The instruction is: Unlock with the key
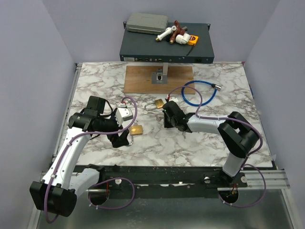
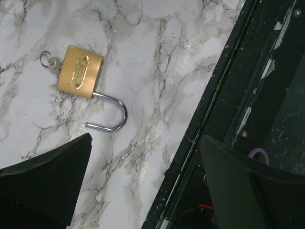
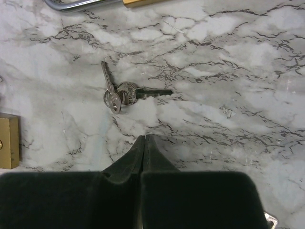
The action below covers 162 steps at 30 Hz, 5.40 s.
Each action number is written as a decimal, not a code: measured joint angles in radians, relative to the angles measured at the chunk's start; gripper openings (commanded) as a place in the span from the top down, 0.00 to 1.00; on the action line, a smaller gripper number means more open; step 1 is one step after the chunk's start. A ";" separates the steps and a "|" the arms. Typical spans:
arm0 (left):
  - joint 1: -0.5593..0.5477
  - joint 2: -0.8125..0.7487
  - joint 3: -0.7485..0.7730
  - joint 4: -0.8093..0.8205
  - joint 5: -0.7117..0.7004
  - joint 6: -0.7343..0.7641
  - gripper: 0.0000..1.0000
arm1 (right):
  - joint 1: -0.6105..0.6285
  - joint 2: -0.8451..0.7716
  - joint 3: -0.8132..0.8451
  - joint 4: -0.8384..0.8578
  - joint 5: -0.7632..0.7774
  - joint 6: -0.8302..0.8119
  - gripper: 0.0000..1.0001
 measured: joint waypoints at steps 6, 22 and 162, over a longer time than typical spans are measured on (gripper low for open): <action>-0.015 0.011 0.005 -0.012 0.000 0.009 0.06 | 0.000 -0.043 -0.023 -0.003 0.005 -0.016 0.60; -0.024 0.011 0.005 -0.015 0.000 0.009 0.06 | 0.002 0.059 0.136 0.024 -0.015 -0.138 0.49; -0.513 -0.082 0.211 0.361 -0.119 0.135 1.00 | 0.050 -0.799 -0.033 0.083 -0.635 0.050 0.41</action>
